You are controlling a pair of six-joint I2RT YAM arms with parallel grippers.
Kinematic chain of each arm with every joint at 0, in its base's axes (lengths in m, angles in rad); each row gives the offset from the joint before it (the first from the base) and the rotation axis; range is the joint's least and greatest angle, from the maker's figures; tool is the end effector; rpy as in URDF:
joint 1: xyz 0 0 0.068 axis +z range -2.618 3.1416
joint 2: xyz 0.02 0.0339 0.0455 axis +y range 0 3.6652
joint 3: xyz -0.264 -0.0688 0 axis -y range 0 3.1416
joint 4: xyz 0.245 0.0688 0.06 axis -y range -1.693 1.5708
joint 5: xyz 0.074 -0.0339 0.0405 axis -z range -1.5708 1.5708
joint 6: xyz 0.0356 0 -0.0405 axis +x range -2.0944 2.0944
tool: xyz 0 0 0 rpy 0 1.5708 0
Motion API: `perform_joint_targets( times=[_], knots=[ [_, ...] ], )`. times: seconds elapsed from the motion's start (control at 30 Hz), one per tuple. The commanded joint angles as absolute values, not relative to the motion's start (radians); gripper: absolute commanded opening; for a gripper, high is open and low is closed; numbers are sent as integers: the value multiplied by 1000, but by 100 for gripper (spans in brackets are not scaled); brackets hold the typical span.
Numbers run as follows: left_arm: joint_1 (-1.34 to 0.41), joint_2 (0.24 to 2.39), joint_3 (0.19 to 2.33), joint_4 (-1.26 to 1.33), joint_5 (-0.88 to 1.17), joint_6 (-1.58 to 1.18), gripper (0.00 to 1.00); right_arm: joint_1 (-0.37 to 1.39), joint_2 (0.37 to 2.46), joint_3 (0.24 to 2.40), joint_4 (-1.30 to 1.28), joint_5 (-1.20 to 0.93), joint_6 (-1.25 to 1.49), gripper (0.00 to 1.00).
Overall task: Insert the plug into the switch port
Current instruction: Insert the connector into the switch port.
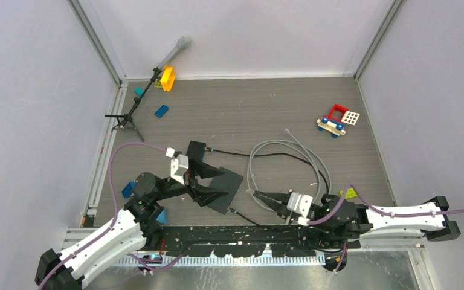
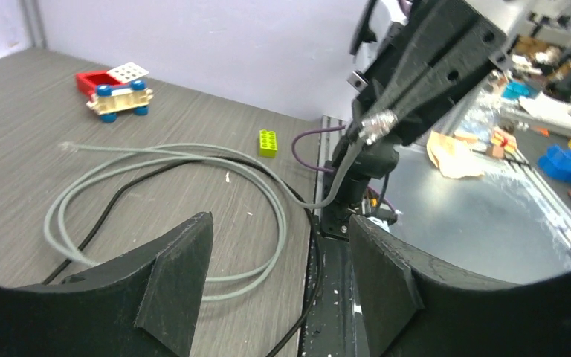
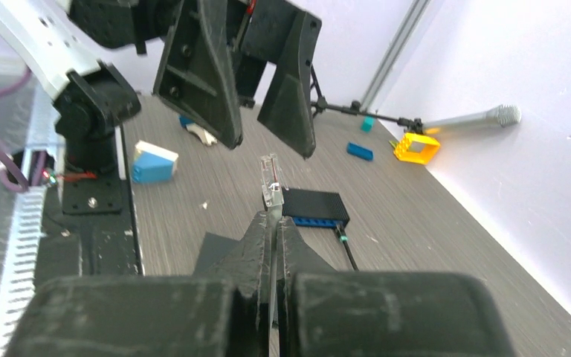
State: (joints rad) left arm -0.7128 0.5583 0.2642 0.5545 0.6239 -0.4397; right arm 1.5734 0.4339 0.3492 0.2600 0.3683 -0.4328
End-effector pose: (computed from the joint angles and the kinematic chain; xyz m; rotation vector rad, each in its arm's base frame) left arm 0.0979 -0.1121 0.2662 0.7637 1.2919 -1.3555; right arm 0.0125 0.1353 0.2822 -1.0192 1.0210 0.6860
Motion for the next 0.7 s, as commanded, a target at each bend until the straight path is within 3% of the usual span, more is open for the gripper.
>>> perform_joint_targets(
  times=[0.0, 0.3, 0.43, 0.53, 0.67],
  knots=[
    [-768, 594, 328, 669, 719, -341, 69, 1572, 376, 351, 291, 306, -390, 0],
    [-935, 661, 406, 645, 664, -149, 68, 1568, 472, 431, 193, 249, -371, 1],
    [-947, 675, 419, 638, 649, -151, 62, 1568, 484, 429, 216, 265, -385, 1],
    [-954, 676, 418, 607, 567, -167, 59, 1568, 512, 430, 231, 317, -414, 1],
    [-961, 686, 412, 587, 426, -230, 62, 1568, 582, 430, 290, 404, -458, 1]
  ],
)
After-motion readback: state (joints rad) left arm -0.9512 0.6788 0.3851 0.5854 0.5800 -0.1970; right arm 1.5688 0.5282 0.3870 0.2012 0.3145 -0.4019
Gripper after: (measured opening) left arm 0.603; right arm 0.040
